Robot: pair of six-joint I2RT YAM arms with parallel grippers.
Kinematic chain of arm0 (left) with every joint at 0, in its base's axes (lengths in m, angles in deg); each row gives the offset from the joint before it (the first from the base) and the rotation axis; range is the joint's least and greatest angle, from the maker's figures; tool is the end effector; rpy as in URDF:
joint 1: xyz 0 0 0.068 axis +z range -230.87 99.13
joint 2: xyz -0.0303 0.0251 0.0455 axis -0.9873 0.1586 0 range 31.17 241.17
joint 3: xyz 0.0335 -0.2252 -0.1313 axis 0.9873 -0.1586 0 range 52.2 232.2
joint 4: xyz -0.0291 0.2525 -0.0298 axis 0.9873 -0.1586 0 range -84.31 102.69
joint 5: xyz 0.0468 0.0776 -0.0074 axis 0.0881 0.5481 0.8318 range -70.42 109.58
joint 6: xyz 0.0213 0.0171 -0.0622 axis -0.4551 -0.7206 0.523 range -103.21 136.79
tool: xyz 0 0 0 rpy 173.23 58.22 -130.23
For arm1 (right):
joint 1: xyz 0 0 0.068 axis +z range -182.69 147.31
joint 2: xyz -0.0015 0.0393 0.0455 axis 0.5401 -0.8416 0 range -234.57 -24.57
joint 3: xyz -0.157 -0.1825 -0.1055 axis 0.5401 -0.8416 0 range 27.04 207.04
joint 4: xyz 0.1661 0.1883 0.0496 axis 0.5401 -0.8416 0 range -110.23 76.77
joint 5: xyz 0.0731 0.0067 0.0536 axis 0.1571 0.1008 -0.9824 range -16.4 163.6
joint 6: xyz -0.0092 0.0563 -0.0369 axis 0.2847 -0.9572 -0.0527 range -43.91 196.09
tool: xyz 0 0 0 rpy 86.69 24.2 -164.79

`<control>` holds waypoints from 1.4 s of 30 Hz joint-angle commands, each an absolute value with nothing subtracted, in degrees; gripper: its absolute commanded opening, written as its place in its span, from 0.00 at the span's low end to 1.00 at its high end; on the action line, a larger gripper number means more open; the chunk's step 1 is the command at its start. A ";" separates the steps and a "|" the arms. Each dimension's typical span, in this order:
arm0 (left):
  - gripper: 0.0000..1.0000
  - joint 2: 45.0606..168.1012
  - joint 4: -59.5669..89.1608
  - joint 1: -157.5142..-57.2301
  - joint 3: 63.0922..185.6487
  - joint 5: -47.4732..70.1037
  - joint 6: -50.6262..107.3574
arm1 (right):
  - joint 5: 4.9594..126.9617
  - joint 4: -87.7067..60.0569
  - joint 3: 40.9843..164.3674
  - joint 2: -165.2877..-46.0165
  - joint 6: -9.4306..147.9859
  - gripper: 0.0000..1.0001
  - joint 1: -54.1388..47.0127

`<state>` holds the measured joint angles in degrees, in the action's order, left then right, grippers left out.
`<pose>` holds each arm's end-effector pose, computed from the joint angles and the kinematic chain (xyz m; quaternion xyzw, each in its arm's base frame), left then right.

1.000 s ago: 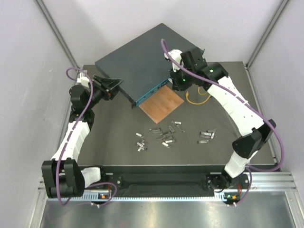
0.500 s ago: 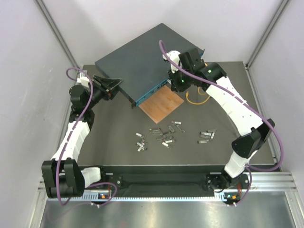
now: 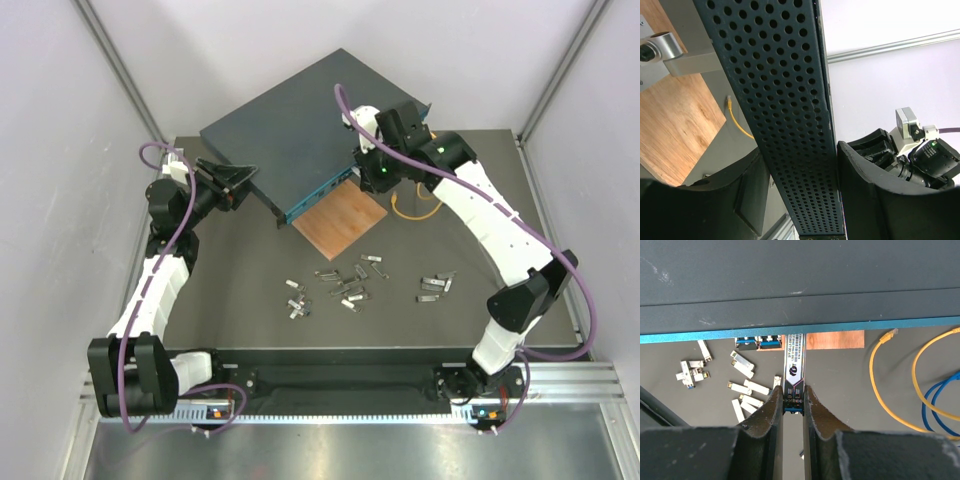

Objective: Insert the plug into the switch port

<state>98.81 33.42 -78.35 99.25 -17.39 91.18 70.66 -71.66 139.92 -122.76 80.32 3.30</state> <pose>0.2871 -0.0202 0.3205 -0.2408 0.6641 -0.5754 0.4123 0.2937 0.2168 0.3944 -0.3255 0.8598 0.1301 0.3712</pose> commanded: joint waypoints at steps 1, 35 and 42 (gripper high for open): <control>0.00 99.11 36.78 -80.70 100.98 -15.93 85.08 | 70.96 -67.55 144.02 -123.36 79.52 0.00 4.58; 0.00 99.47 37.04 -82.19 100.45 -16.02 84.81 | 65.79 -57.18 136.82 -117.39 80.57 0.00 3.26; 0.00 99.73 37.22 -82.28 100.63 -16.02 85.08 | 65.34 -57.09 136.90 -116.68 80.40 0.00 3.26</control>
<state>98.81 33.51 -78.76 99.25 -16.74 91.22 69.11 -67.12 135.68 -120.14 80.50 2.82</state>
